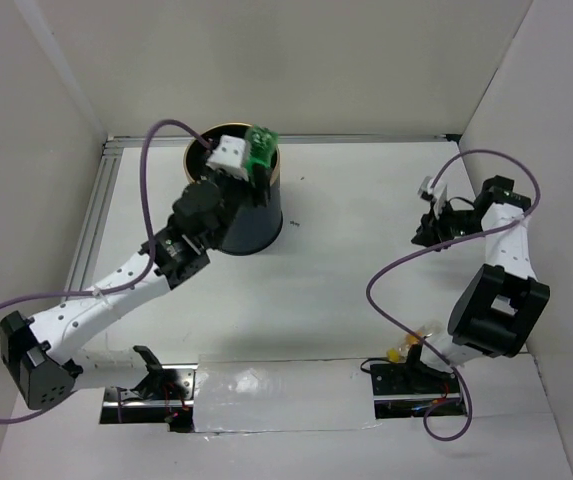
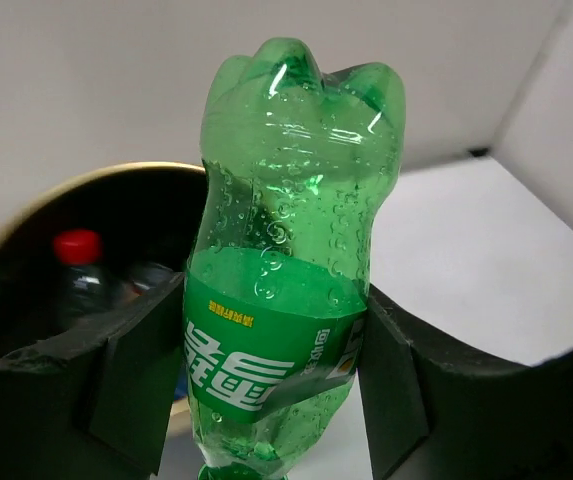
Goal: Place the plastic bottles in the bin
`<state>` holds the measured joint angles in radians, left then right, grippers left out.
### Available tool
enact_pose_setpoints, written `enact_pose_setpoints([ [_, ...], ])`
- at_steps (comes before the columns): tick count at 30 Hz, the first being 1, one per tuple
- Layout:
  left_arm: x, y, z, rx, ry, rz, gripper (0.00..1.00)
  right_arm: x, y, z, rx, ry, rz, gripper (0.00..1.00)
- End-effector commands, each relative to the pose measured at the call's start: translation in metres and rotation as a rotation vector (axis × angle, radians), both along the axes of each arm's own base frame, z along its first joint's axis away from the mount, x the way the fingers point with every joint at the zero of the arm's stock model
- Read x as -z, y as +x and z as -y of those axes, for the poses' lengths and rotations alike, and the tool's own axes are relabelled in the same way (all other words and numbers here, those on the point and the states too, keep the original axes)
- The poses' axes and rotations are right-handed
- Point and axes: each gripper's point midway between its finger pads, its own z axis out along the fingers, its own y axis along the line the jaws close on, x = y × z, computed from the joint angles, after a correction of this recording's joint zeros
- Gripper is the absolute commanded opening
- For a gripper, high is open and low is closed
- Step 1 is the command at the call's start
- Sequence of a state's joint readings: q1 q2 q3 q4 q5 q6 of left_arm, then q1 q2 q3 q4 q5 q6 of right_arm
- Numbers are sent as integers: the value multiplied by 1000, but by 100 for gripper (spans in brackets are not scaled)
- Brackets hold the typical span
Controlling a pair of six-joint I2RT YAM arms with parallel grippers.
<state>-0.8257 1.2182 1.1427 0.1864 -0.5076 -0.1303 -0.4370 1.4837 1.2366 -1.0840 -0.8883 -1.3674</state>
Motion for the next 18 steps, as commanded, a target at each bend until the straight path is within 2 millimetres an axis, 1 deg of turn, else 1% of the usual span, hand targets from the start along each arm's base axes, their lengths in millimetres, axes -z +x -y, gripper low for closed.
enact_pose_setpoints([
  [1, -11, 31, -41, -130, -3, 35, 11, 12, -49, -11, -168, -67, -43, 34],
  [2, -11, 39, -47, -154, -7, 40, 12, 16, -54, -11, -169, -77, -57, 31],
  [3, -7, 47, -54, -184, -3, 35, 14, 29, -67, -11, -207, -112, -73, 35],
  [4, -2, 58, -71, -232, -11, 23, 17, 35, -74, -10, -237, -143, -67, 39],
  [5, -4, 65, -80, -267, -26, 25, 21, 36, -83, -10, -272, -192, -33, 47],
  [6, 2, 72, -87, -289, -42, 10, 23, 43, -90, -6, -342, -263, -5, 62],
  [7, 2, 86, -101, -340, -49, 4, 26, 54, -102, -10, -384, -275, -19, 69],
  [8, 8, 93, -107, -360, -33, -16, 49, 55, -108, -10, -407, -309, 5, 74],
  [9, 10, 100, -110, -375, -39, -29, 60, 57, -110, -10, -451, -338, 33, 76],
  [10, 13, 107, -112, -387, -46, -49, 65, 63, -117, -10, -476, -352, 25, 78],
  [11, 12, 118, -117, -401, -39, -58, 69, 65, -119, -11, -494, -359, 39, 78],
  [13, 10, 126, -116, -402, -47, -63, 79, 68, -123, -13, -531, -373, 47, 78],
  [14, -5, 136, -126, -419, -61, -45, 85, 70, -123, -15, -541, -366, 40, 78],
  [15, 0, 138, -125, -420, -55, -53, 85, 70, -123, -15, -542, -366, 40, 78],
  [16, 3, 140, -122, -411, -53, -77, 90, 70, -123, -17, -546, -362, 35, 78],
  [17, -6, 143, -128, -424, -69, -69, 92, 71, -124, -19, -566, -371, 32, 78],
  [18, -4, 143, -126, -414, -64, -77, 93, 71, -124, -19, -567, -371, 32, 78],
])
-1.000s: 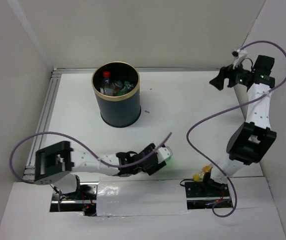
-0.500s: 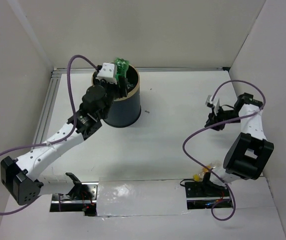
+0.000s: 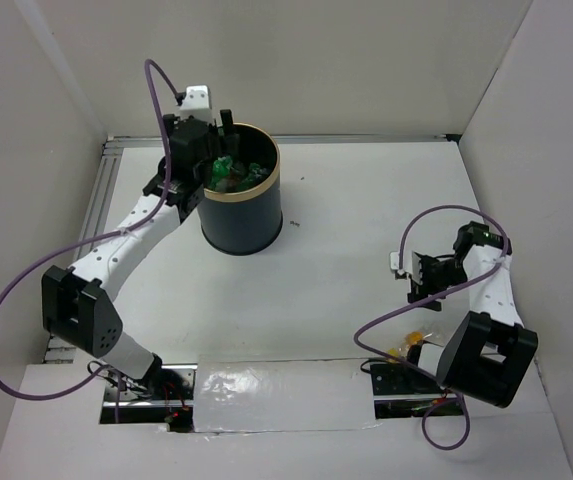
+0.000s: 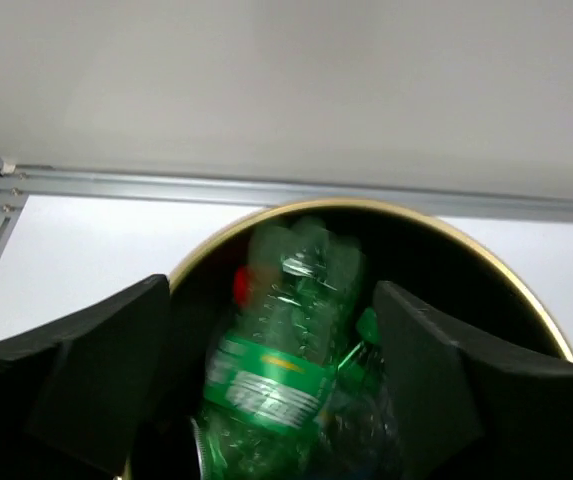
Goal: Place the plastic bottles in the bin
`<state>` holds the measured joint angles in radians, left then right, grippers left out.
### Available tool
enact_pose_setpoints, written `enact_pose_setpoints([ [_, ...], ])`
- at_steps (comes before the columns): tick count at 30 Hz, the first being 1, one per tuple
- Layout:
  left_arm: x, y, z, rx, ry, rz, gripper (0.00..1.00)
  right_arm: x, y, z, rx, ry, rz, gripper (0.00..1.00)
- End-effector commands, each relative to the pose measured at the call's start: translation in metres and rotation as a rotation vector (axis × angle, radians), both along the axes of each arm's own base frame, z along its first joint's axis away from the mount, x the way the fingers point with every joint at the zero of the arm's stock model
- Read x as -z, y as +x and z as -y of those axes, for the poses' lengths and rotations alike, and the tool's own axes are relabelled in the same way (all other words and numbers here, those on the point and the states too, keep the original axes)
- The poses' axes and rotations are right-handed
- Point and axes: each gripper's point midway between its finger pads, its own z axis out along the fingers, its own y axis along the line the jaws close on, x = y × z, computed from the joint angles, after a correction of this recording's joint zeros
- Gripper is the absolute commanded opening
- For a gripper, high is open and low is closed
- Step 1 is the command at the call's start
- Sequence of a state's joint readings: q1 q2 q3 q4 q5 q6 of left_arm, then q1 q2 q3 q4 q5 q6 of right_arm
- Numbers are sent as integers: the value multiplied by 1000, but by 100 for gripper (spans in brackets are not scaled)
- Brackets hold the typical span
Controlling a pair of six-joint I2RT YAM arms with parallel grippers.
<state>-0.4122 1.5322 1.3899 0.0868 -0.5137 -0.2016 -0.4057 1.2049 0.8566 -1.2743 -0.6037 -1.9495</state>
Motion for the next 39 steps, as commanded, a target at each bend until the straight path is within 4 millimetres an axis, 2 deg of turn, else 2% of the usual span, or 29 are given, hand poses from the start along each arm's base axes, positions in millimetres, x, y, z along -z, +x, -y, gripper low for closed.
enact_pose_setpoints([
  [1, -43, 3, -1, 13, -51, 83, 98, 5, -8, -6, -163, -39, 21, 78],
  [3, -40, 0, -1, 23, -42, 83, 100, 6, -11, -9, -177, -37, 18, 78],
  [5, -52, -14, 11, 108, -10, 105, 100, 0, -2, -18, -130, 23, 47, 78],
  [6, -48, -27, 32, 186, 14, 98, 100, -6, 10, -20, -52, 60, 65, 76],
  [7, -52, -41, 55, 303, 31, 121, 96, -18, 48, -12, 44, 66, 178, 76],
  [8, -67, -66, 70, 408, 73, 165, 92, -28, 64, -12, 286, 164, 123, 72],
  [9, -47, -88, 99, 540, 76, 143, 82, -39, 84, -3, 408, 196, 154, 69],
  [10, -44, -114, 127, 719, 49, 158, 57, -61, 118, 15, 515, 215, 273, 66],
  [11, -37, -133, 143, 814, -5, 143, 47, -71, 122, 17, 654, 314, 224, 62],
  [12, -3, -160, 165, 930, -31, 79, 40, -81, 128, 28, 705, 350, 234, 49],
  [13, 11, -179, 183, 1020, -61, 53, 37, -82, 131, 29, 731, 392, 202, 43],
  [14, 12, -202, 202, 1135, -92, 78, 36, -82, 129, 27, 763, 436, 154, 34],
  [15, 27, -213, 216, 1173, -125, 42, 36, -87, 130, 22, 743, 467, 139, 25],
  [16, 52, -236, 246, 1251, -154, 3, 41, -84, 129, 23, 795, 496, 93, 18],
  [18, 69, -250, 273, 1294, -186, -25, 43, -84, 127, 22, 804, 535, 61, 18],
  [19, 72, -269, 294, 1355, -189, -22, 46, -83, 122, 25, 809, 548, 49, 21],
  [20, 97, -267, 313, 1342, -187, -79, 48, -84, 122, 26, 810, 559, 51, 23],
  [21, 100, -272, 328, 1366, -198, -77, 53, -85, 118, 23, 807, 581, 41, 24],
  [22, 91, -279, 348, 1392, -214, -61, 53, -86, 115, 24, 806, 590, 38, 25],
  [23, 98, -281, 360, 1405, -211, -70, 53, -86, 107, 18, 792, 595, 26, 27],
  [24, 122, -283, 376, 1423, -211, -118, 55, -85, 104, 16, 786, 592, 27, 29],
  [25, 115, -290, 393, 1459, -226, -109, 56, -89, 103, 16, 775, 584, 48, 29],
  [26, 125, -295, 400, 1477, -216, -140, 56, -93, 98, 16, 776, 579, 59, 31],
  [27, 145, -298, 407, 1510, -194, -182, 58, -93, 96, 15, 762, 570, 75, 32],
  [28, 147, -313, 415, 1553, -192, -190, 59, -93, 93, 15, 761, 558, 79, 33],
  [31, 169, -337, 421, 1630, -173, -261, 64, -93, 85, 10, 744, 546, 82, 34],
  [33, 175, -349, 424, 1659, -155, -282, 66, -94, 83, 9, 738, 542, 87, 35],
  [35, 192, -363, 429, 1676, -119, -311, 66, -94, 81, 6, 732, 551, 88, 35],
  [39, 208, -367, 432, 1648, -95, -338, 67, -92, 81, 4, 734, 564, 79, 37],
])
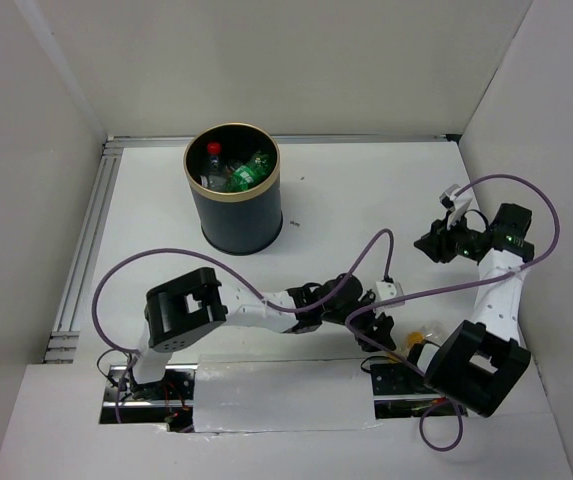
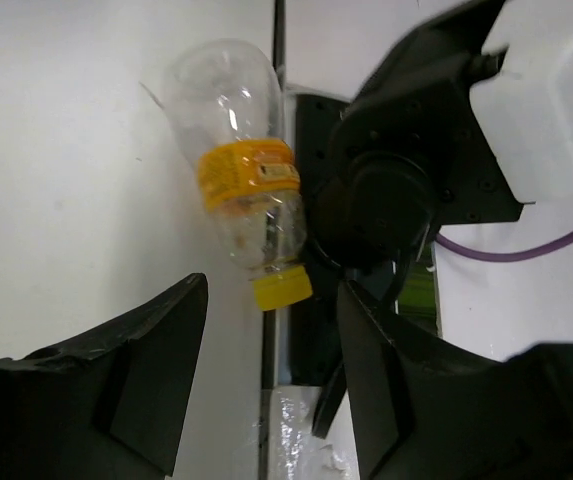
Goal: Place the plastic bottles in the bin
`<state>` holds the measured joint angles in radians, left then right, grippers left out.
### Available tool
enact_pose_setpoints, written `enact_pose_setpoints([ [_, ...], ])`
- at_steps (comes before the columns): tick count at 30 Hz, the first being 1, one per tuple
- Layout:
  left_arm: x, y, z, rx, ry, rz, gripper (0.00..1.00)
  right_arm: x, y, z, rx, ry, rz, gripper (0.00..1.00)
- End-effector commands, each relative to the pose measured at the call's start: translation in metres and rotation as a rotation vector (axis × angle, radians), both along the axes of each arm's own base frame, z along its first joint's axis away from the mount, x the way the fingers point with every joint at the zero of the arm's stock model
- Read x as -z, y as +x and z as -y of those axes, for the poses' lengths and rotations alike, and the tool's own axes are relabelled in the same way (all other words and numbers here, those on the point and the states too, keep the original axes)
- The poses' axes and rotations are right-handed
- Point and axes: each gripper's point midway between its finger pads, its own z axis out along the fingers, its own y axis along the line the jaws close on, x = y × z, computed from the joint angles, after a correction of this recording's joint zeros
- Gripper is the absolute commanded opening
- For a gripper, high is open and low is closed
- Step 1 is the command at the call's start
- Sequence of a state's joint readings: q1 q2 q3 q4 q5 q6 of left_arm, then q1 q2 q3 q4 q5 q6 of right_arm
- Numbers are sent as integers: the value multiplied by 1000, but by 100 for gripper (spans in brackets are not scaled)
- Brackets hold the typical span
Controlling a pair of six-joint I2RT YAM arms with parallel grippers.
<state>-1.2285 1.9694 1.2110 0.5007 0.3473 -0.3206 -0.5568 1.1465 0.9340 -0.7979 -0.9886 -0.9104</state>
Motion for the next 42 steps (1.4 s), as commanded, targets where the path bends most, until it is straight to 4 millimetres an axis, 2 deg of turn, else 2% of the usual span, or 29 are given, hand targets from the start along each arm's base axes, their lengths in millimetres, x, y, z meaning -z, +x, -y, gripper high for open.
enact_pose_setpoints([
  [1, -1, -5, 17, 6, -33, 27, 67, -4, -6, -8, -19, 28, 7, 37],
  [2, -6, -10, 21, 15, -45, 31, 67, -4, -6, -8, -19, 28, 7, 37],
  [3, 6, -8, 20, -1, -15, 18, 67, -4, -6, -8, -19, 28, 7, 38],
  [5, 10, -13, 24, -8, -8, 24, 67, -7, -7, -8, -15, 29, 11, 39],
  [11, 40, -3, 36, -112, 60, 56, 67, -7, -11, -12, -20, 36, 14, 43],
  [13, 45, -5, 40, -114, 78, 57, 67, -7, -11, -12, -20, 36, 14, 43],
  [14, 40, -3, 42, -123, 68, 62, 67, -6, -13, -13, -20, 37, 13, 43],
  [15, 55, -3, 42, -122, 100, 56, 67, -6, -13, -14, -15, 44, 7, 43],
  [16, 49, -8, 46, -113, 86, 59, 66, -6, -13, -14, -15, 44, 7, 43],
  [17, 60, -8, 44, -112, 113, 54, 66, -6, -13, -14, -15, 44, 7, 43],
  [18, 58, -8, 45, -112, 115, 54, 64, -8, -14, -14, -16, 38, 16, 43],
  [21, 71, -16, 44, -93, 142, 46, 63, -8, -14, -14, -16, 38, 16, 43],
  [26, 70, -35, 47, -36, 132, 34, 60, -5, -15, -15, -15, 43, 9, 43],
  [27, 79, -34, 48, -36, 150, 31, 58, -8, -16, -16, -21, 44, 20, 43],
  [31, 85, -33, 54, -35, 162, 29, 45, -8, -16, -17, -16, 51, 15, 43],
  [34, 84, -31, 55, -44, 154, 34, 30, -8, -16, -17, -16, 51, 15, 43],
  [36, 81, -29, 57, -54, 143, 40, 15, -9, -18, -16, -7, 52, 14, 43],
  [39, 71, -22, 50, -97, 138, 58, 0, -9, -19, -16, -3, 58, 9, 43],
  [40, 68, -20, 46, -117, 140, 66, 0, -12, -18, -16, 2, 53, 22, 43],
  [42, 59, 2, 22, -216, 149, 70, 0, -20, -12, -9, 63, 74, 28, 43],
])
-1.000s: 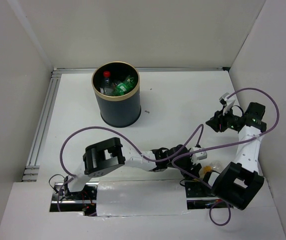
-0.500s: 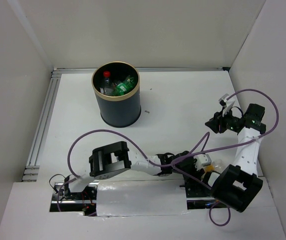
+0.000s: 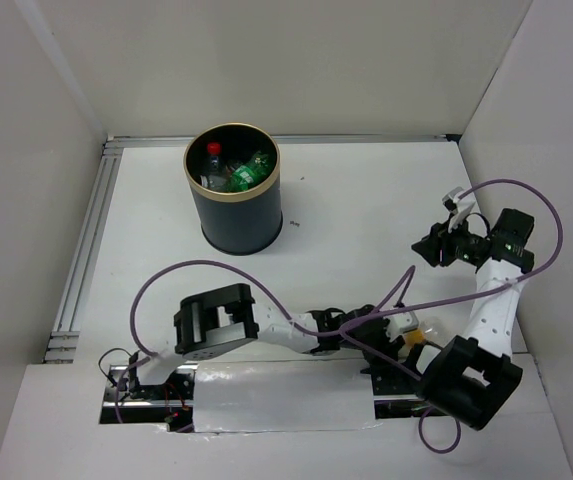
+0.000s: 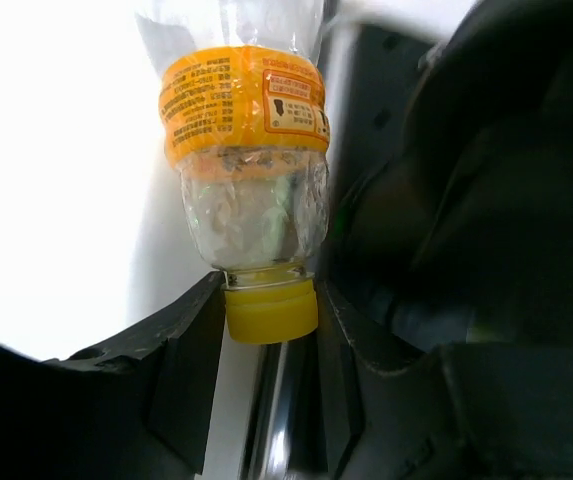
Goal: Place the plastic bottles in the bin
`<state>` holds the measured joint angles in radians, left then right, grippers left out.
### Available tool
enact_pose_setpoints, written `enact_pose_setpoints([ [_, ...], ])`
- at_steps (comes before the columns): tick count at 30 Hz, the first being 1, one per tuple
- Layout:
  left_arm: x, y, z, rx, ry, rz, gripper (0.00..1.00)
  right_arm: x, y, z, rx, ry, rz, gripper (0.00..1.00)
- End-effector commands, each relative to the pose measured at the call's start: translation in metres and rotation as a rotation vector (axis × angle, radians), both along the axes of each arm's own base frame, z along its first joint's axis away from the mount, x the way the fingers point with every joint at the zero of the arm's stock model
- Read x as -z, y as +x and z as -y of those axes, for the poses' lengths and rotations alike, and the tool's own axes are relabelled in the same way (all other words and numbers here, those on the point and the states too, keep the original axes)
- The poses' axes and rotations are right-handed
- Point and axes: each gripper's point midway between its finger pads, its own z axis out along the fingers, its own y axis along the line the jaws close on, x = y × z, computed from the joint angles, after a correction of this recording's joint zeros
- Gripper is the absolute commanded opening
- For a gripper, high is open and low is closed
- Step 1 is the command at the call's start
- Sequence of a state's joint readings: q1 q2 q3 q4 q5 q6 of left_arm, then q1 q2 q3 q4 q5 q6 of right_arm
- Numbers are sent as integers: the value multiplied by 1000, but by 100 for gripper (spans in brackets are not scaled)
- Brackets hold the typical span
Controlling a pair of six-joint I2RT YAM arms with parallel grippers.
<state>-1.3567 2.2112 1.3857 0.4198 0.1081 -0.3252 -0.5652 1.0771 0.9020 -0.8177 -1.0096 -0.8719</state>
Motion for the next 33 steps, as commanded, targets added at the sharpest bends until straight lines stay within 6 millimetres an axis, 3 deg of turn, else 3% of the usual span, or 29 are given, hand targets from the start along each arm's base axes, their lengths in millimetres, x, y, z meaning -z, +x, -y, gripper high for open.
enact_pose_setpoints([
  [1, -24, 33, -30, -158, -11, 32, 0, -20, 4, 7, 99, 55, 32, 46],
  [2, -9, 50, -59, -219, 37, 21, 0, -35, 14, 14, 128, 35, 98, 53],
  [3, -41, 66, -71, -288, -13, 40, 0, -42, 16, 18, 185, 82, 87, 77],
  [4, -31, 72, -97, -332, 28, 36, 0, -44, 20, 23, 223, 85, 88, 88],
  [5, -41, 93, -115, -395, 24, 48, 0, -53, 24, 25, 233, 86, 121, 97],
  [6, -76, 105, -128, -444, -27, 85, 0, -52, 24, 26, 249, 94, 110, 100],
  [9, -111, 137, -168, -553, -35, 168, 0, -53, 28, 30, 262, 96, 103, 100],
  [11, -165, 158, -189, -617, -102, 248, 0, -49, 30, 34, 283, 88, 90, 100],
  [13, -198, 172, -208, -672, -129, 306, 0, -46, 30, 39, 300, 86, 80, 100],
  [14, -236, 181, -222, -706, -199, 337, 0, -42, 30, 39, 296, 81, 78, 100],
  [18, -311, 211, -274, -883, -306, 446, 0, -38, 23, 32, 266, 78, 81, 100],
  [21, -326, 245, -331, -1100, -238, 507, 0, -34, 19, 29, 243, 65, 73, 100],
  [24, -308, 270, -381, -1267, -133, 492, 0, -27, 17, 29, 230, 57, 54, 100],
  [28, -286, 285, -416, -1350, -49, 436, 3, -22, 11, 26, 201, 42, 17, 100],
  [30, -279, 289, -420, -1360, -31, 419, 18, -20, 10, 24, 185, 45, 14, 100],
  [31, -276, 290, -425, -1374, -24, 409, 30, -20, 10, 24, 185, 45, 14, 100],
  [32, -278, 289, -424, -1365, -27, 406, 58, -21, 11, 23, 175, 44, 22, 100],
  [33, -275, 292, -426, -1372, -16, 403, 71, -21, 11, 23, 175, 44, 22, 100],
])
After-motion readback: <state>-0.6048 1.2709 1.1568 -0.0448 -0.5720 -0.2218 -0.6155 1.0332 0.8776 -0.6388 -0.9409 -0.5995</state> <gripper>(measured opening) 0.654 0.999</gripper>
